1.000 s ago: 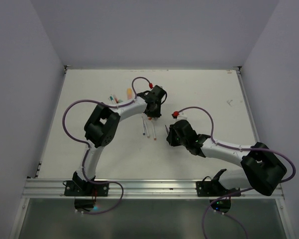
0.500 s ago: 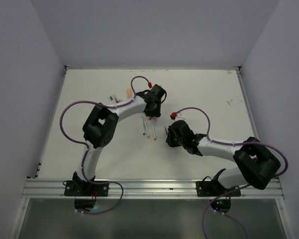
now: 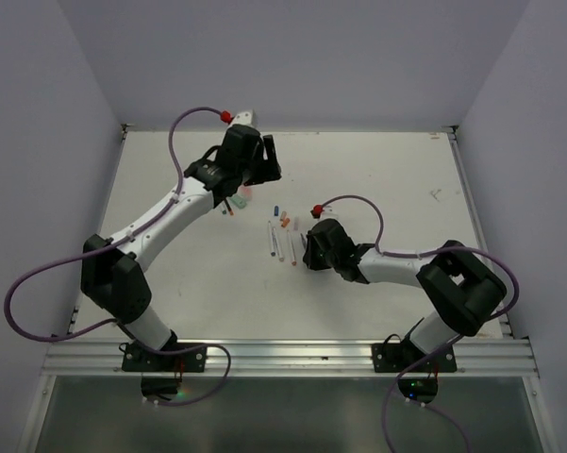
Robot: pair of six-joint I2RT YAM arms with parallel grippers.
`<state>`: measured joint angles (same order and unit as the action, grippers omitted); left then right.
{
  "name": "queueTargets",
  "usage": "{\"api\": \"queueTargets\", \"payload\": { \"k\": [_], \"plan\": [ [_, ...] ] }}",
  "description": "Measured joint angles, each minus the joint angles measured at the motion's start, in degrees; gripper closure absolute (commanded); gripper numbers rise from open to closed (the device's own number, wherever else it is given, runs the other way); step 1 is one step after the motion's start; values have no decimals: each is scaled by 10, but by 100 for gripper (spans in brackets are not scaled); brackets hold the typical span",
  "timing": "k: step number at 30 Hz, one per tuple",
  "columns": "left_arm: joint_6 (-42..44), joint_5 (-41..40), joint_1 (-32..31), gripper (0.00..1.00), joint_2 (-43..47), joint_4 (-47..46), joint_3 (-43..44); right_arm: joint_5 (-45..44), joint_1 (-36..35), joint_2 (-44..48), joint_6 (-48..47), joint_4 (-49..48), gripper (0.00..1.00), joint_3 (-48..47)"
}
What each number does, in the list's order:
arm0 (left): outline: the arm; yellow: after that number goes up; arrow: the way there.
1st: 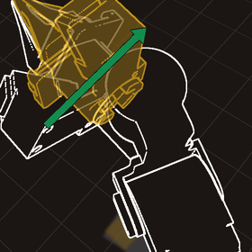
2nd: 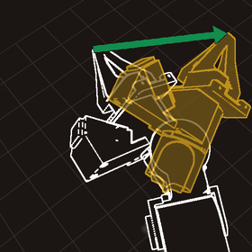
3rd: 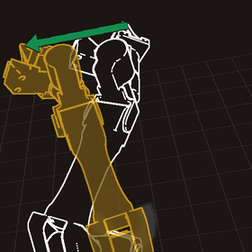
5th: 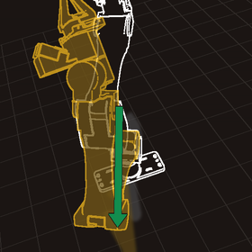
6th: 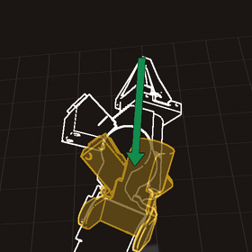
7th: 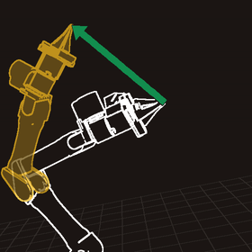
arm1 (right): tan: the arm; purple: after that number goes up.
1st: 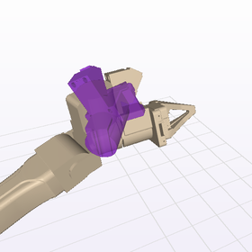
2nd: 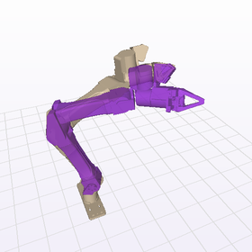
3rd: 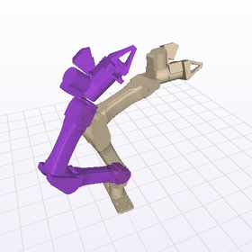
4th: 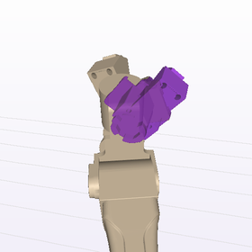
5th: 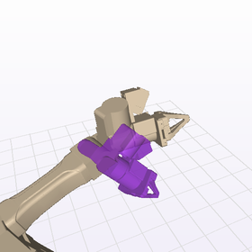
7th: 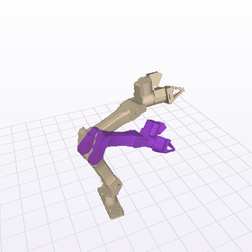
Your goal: Open the pen caps
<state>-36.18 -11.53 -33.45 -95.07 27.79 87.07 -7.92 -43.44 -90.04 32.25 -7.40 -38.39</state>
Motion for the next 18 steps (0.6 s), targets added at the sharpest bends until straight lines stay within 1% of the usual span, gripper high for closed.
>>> {"api": "queueTargets", "payload": {
  "k": [1, 2, 3, 5, 6, 8, 9, 11, 15, 16, 17, 18],
  "plan": [
    [-2, -1, 12, 18, 11, -4, -16, 0, 0, -4, 2, -1, 82, -3],
    [-3, -2, 24, 12, 20, -4, -31, 0, 0, -7, 4, -3, 79, -5],
    [-3, -3, 34, 9, 24, -3, -45, 1, 0, -10, 5, -5, 74, -7],
    [-4, -9, 54, 5, 30, -3, -72, 2, 0, -15, 9, -7, 68, -12],
    [-4, -12, 64, 4, 31, -1, -85, 2, 0, -16, 11, -9, 61, -14],
    [-4, -16, 81, 2, 33, 2, -107, 2, 0, -17, 14, -11, 55, -16],
    [-4, -17, 89, 2, 34, 2, -116, 2, 0, -17, 15, -11, 51, -17],
    [-4, -17, 105, 2, 38, 2, -129, 2, 0, -17, 18, -12, 48, -18],
    [-4, -16, 137, 2, 43, 0, -140, 2, 0, -15, 20, -11, 45, -19],
    [-4, -16, 144, 4, 43, -1, -140, 1, 0, -12, 20, -7, 44, -19],
    [-4, -15, 150, 4, 43, -2, -140, 0, 0, -8, 21, -1, 39, -19],
    [-4, -13, 155, 5, 43, -3, -140, -1, 0, -1, 20, 6, 37, -19]
  ]
}}
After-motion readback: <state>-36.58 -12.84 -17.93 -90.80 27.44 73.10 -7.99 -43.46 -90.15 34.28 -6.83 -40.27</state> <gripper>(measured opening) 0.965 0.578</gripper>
